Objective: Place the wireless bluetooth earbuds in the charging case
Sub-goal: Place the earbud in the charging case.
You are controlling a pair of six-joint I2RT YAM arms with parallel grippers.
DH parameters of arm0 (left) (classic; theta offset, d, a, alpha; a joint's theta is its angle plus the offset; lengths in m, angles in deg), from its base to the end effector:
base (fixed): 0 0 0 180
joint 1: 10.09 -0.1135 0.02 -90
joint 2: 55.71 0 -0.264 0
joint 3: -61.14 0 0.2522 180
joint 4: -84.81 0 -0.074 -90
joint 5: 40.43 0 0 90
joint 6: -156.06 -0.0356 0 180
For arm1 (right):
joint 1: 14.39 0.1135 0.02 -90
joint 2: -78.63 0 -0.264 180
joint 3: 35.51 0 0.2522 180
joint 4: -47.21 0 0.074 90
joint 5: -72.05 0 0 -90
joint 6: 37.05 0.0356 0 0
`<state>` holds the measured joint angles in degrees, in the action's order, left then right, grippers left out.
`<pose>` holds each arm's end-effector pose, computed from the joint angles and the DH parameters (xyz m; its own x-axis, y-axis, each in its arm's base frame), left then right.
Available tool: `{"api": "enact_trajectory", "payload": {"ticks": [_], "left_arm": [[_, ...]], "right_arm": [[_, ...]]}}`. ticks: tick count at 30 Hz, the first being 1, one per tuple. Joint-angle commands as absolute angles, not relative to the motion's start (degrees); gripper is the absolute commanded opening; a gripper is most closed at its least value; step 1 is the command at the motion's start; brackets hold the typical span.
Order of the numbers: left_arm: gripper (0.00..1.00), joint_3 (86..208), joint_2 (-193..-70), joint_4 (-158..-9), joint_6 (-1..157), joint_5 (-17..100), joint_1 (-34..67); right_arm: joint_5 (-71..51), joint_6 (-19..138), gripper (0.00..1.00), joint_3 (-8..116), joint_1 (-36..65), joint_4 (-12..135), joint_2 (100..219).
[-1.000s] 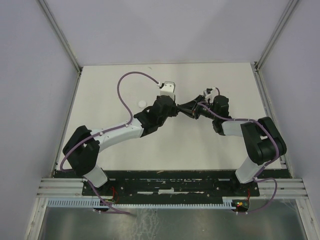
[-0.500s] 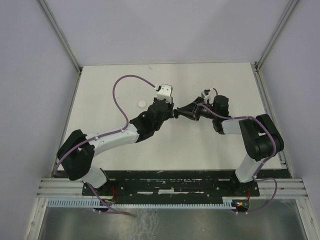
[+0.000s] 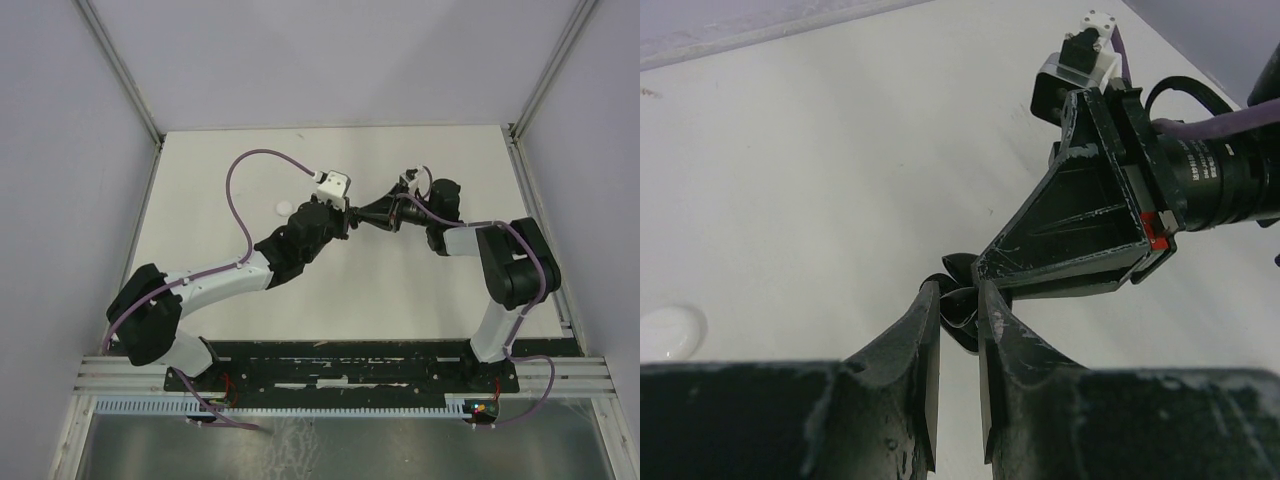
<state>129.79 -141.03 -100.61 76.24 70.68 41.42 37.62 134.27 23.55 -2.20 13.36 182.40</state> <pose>0.2249 -0.2622 0.2834 -0.2097 -0.0012 -0.9778 0.4808 0.8706 -0.1042 0.3403 0.1036 0.1748 -0.9285 0.3712 0.0054 0.0445 0.0969 0.9943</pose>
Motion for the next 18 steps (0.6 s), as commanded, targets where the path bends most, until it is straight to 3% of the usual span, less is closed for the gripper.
{"api": "enact_trajectory", "payload": {"ticks": [1, 18], "left_arm": [[0.03, 130.4, -139.1, -102.7, 71.8, 67.9, 41.7], [0.03, 126.4, -138.9, -108.1, 65.6, 66.5, 41.1]], "right_arm": [[42.5, 135.9, 0.06, 26.6, -3.0, 8.7, 183.0], [45.2, 137.2, 0.06, 24.6, -3.9, 7.5, 182.6]]}}
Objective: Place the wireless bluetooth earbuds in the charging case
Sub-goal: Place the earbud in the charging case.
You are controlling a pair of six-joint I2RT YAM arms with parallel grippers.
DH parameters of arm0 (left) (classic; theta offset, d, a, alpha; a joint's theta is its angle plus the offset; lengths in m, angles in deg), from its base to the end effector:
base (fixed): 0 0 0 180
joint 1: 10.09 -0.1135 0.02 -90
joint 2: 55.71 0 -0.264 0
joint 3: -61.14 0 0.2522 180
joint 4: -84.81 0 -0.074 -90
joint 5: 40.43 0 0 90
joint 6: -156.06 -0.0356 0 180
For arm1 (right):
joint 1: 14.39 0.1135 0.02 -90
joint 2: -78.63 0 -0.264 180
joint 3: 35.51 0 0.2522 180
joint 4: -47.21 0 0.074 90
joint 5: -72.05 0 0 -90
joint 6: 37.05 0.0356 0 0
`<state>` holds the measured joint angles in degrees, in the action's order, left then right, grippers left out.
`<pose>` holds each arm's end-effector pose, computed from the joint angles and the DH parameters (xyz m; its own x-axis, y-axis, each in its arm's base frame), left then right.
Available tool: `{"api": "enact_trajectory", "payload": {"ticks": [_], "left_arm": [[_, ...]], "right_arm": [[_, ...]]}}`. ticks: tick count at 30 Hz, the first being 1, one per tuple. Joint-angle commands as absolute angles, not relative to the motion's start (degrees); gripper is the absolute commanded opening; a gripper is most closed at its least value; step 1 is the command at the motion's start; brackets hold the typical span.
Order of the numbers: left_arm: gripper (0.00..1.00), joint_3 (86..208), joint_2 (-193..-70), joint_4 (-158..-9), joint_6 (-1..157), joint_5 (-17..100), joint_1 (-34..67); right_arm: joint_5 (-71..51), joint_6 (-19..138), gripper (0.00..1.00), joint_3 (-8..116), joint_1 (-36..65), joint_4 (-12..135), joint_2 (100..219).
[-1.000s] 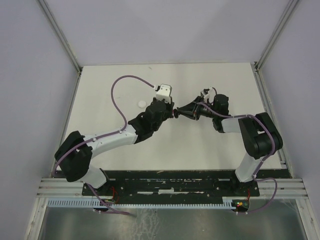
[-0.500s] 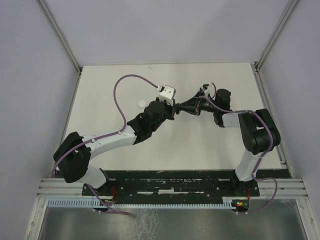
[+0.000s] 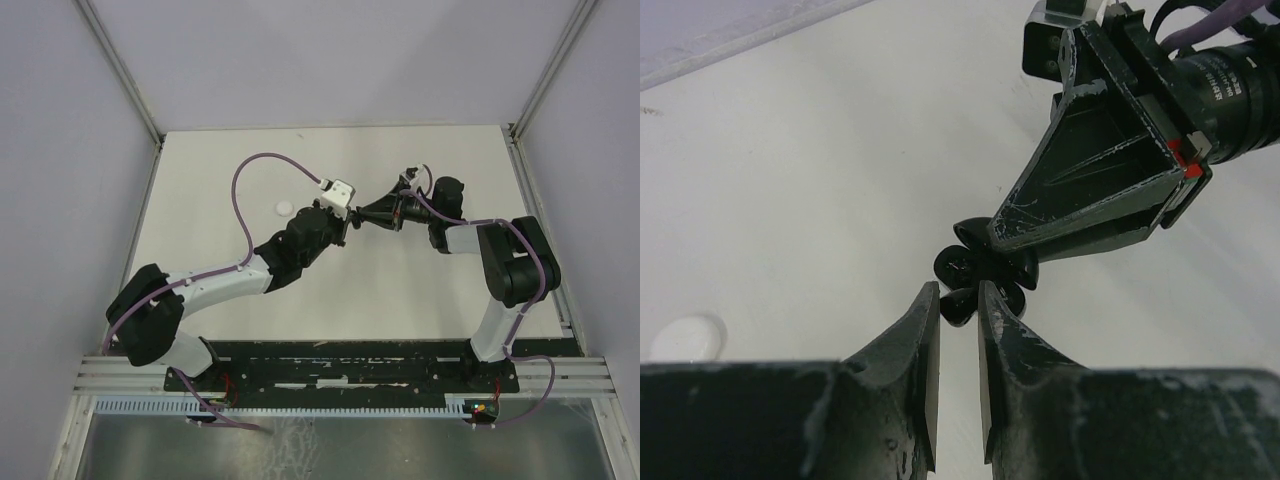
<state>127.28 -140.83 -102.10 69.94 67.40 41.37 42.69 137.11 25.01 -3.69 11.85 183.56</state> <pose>0.2213 -0.2603 0.2720 -0.1677 0.1072 -0.9800 0.5479 0.8365 -0.0023 0.3465 0.0970 0.1777 -0.9476 0.3173 0.0359 0.0584 0.0618 0.9964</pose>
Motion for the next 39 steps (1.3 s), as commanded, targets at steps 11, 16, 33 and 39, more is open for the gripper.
{"api": "enact_trajectory", "payload": {"ticks": [11, 16, 33, 39], "left_arm": [[0.03, 125.3, -138.7, -111.6, 62.9, 65.5, 41.1], [0.03, 124.8, -139.2, -112.8, 62.0, 64.4, 41.1], [0.03, 122.5, -141.3, -117.5, 60.3, 62.9, 41.1], [0.03, 122.5, -142.2, -118.3, 60.2, 62.5, 41.1]], "right_arm": [[45.4, 136.1, 0.06, 23.6, -3.9, 8.8, 181.8], [45.6, 136.1, 0.06, 23.5, -3.8, 8.9, 181.6], [45.6, 135.7, 0.06, 23.5, -3.8, 9.5, 180.9], [45.6, 135.5, 0.05, 23.5, -3.9, 9.6, 180.6]]}}
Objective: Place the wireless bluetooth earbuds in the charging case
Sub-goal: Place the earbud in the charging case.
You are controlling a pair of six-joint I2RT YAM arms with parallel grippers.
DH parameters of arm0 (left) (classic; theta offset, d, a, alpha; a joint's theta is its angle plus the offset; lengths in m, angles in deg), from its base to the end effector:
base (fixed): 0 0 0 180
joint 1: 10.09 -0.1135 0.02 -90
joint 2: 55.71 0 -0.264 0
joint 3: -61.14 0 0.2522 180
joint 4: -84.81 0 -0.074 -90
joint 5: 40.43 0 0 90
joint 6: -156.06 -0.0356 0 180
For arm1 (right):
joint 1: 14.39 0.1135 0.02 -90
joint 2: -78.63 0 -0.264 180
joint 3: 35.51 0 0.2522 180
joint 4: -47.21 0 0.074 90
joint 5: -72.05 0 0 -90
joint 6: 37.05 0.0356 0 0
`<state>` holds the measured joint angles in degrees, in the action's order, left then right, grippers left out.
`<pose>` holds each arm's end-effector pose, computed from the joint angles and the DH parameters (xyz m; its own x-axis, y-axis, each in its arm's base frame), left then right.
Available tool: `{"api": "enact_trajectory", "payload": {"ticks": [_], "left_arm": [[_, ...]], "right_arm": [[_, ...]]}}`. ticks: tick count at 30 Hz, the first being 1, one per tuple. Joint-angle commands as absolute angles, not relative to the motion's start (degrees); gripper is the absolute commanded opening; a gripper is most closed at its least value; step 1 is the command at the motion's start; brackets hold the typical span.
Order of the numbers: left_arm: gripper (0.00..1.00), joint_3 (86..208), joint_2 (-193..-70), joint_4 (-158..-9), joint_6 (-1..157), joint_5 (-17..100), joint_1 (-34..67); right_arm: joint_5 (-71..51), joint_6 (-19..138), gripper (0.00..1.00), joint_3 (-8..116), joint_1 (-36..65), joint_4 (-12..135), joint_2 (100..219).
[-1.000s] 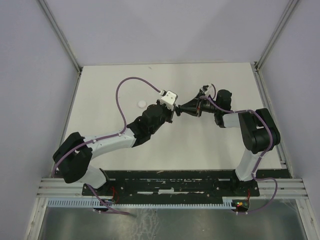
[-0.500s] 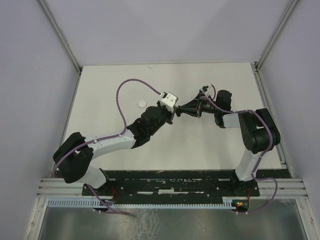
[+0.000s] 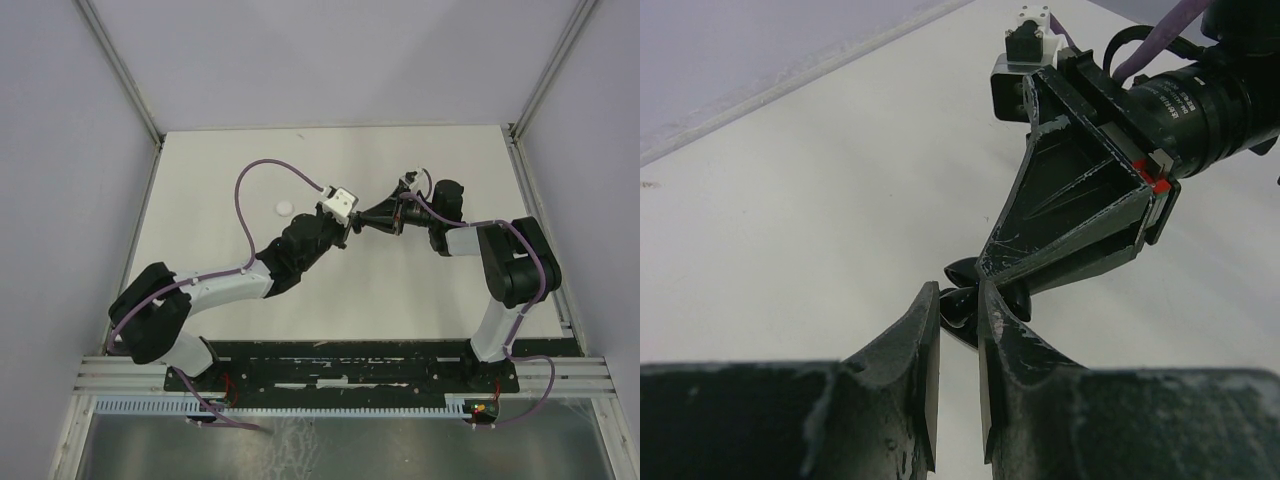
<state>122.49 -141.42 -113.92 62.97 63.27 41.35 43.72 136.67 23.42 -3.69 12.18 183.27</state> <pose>0.2173 -0.2591 0.2621 -0.0280 0.1192 -0.9925 0.6152 0.7846 0.0768 0.3402 0.0962 0.1716 -0.9523 0.3001 0.0547 0.0784 0.0676 0.9946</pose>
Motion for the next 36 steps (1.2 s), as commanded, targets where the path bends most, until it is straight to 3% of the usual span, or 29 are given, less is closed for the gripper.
{"api": "enact_trajectory", "payload": {"ticks": [1, 36], "left_arm": [[0.03, 122.5, -142.4, -118.5, 60.1, 62.4, 41.1], [0.03, 123.0, -144.4, -117.1, 59.6, 62.4, 41.2]], "right_arm": [[45.6, 135.5, 0.06, 23.5, -3.9, 9.7, 180.6], [45.7, 134.2, 0.05, 23.9, -3.8, 11.5, 180.3]]}}
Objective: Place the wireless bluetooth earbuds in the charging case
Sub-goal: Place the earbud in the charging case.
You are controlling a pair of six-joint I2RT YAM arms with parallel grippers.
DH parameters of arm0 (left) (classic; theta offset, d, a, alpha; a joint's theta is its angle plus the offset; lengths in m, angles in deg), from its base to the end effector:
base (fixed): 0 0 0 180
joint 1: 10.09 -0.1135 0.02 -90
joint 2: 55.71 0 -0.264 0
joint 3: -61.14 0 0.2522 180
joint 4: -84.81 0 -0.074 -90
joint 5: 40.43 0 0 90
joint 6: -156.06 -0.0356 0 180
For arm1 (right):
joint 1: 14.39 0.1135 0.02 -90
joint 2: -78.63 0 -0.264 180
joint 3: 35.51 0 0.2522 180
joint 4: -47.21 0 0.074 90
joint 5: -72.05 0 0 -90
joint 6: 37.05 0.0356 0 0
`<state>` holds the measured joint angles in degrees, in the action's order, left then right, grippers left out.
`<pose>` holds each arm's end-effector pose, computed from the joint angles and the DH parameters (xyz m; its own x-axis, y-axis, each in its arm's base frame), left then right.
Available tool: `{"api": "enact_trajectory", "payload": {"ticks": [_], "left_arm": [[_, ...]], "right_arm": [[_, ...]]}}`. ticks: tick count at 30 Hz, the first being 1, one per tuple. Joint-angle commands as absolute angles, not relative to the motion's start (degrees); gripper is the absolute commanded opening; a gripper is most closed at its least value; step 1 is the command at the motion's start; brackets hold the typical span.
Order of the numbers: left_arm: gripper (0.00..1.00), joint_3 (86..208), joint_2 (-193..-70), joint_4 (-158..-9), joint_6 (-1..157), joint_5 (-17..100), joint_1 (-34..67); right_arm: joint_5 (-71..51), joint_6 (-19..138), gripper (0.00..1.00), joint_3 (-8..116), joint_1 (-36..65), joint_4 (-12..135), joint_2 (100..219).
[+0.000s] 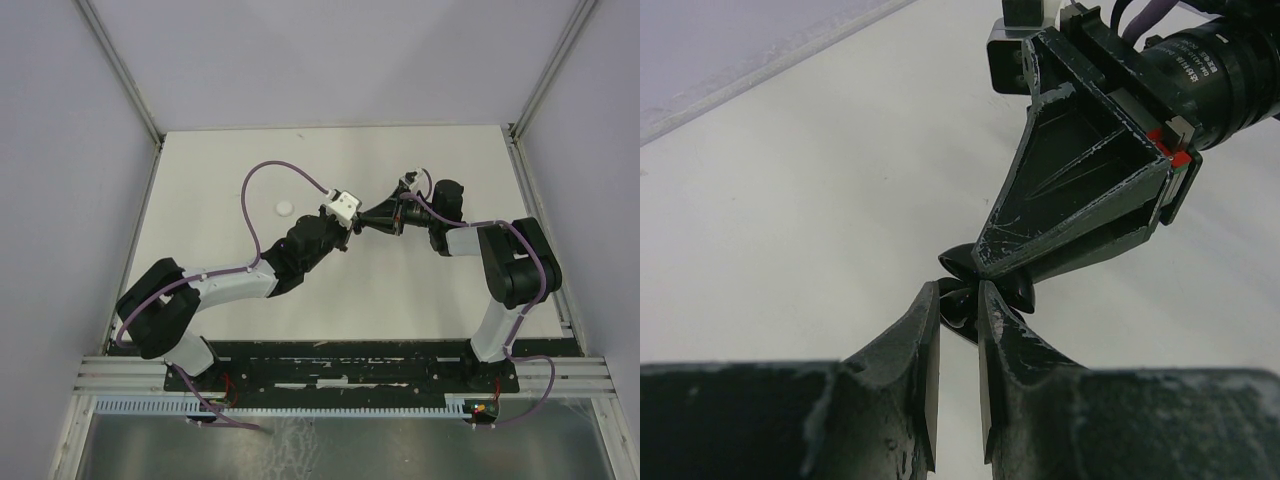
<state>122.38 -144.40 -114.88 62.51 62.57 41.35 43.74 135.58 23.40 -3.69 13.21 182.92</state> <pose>0.2216 -0.2651 0.2465 -0.0454 0.1538 -0.9871 0.6270 0.7736 0.0917 0.3395 0.0960 0.1719 -0.9533 0.2985 0.0465 0.0722 0.0756 0.9945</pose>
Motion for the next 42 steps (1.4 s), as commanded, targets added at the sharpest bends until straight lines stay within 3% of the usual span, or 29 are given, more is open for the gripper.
{"api": "enact_trajectory", "payload": {"ticks": [1, 42], "left_arm": [[0.03, 123.1, -144.3, -116.8, 59.6, 62.6, 41.1], [0.03, 124.6, -145.9, -113.6, 60.1, 60.8, 41.1]], "right_arm": [[45.7, 134.1, 0.05, 23.9, -3.9, 11.6, 180.2], [45.8, 133.2, 0.05, 24.0, -3.8, 12.5, 179.4]]}}
